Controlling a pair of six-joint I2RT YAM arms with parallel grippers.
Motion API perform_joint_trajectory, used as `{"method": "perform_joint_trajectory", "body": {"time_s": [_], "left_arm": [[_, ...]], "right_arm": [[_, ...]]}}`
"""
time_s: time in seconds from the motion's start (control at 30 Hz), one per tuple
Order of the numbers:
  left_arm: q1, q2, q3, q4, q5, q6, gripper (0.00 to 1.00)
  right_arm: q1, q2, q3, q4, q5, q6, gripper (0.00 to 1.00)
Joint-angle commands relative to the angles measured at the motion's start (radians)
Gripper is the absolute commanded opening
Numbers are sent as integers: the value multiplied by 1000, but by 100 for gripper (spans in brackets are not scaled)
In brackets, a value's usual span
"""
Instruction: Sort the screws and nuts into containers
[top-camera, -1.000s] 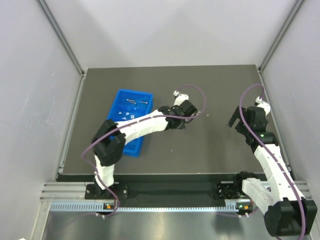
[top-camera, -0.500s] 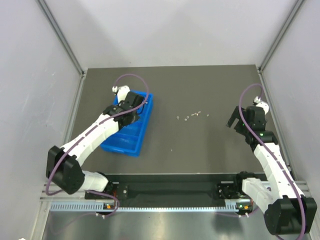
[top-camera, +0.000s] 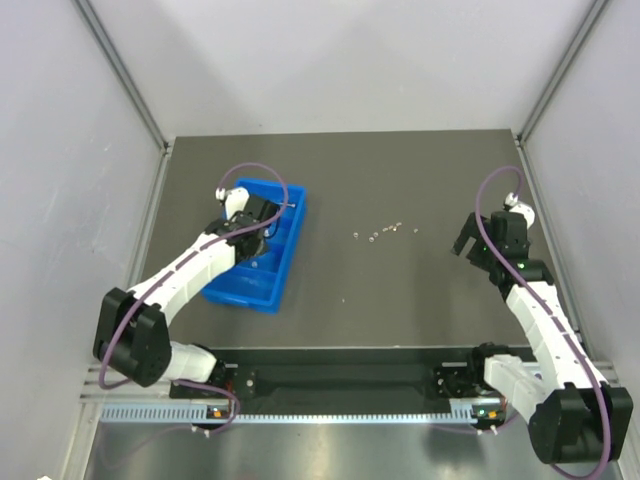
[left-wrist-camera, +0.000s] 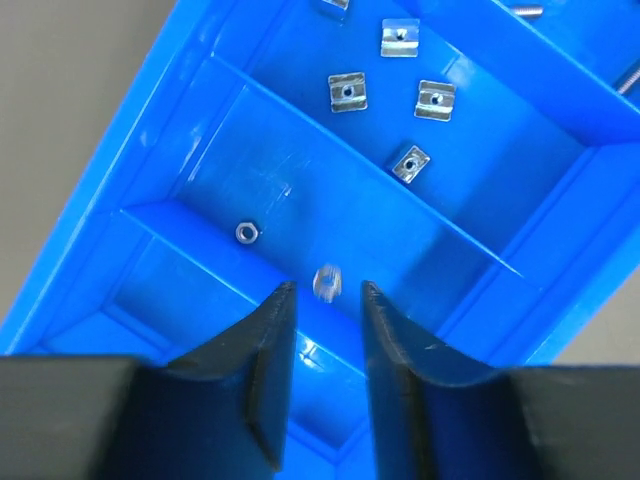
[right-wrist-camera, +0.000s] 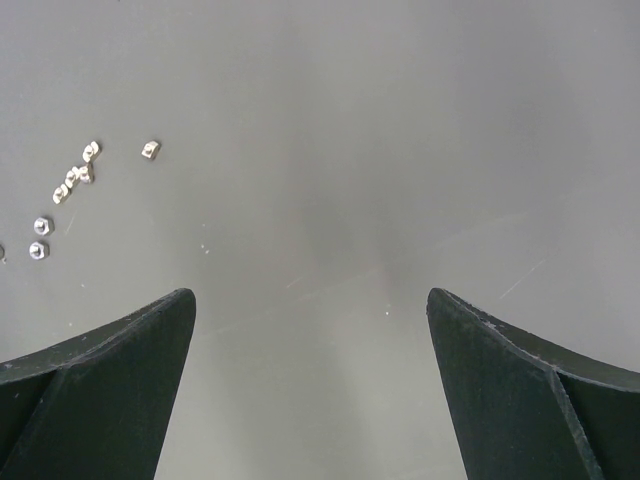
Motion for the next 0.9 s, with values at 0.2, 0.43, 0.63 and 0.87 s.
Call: {"method": "perform_joint_trajectory", "body": {"time_s": [0.2, 0.43, 0.63, 0.87], "left_arm": [[-66, 29, 201, 70, 103, 57, 52], [-287, 380, 486, 138, 146, 106, 49], [-317, 687, 721, 138, 180, 108, 46], [-318, 847, 844, 141, 188, 120, 47]], "right_arm": [[-7, 0, 48, 27, 21, 0, 100], [-7, 3, 54, 26, 28, -11, 100], [-10, -10, 44, 19, 44, -17, 100], [-10, -5, 29, 22, 51, -11, 100]]}}
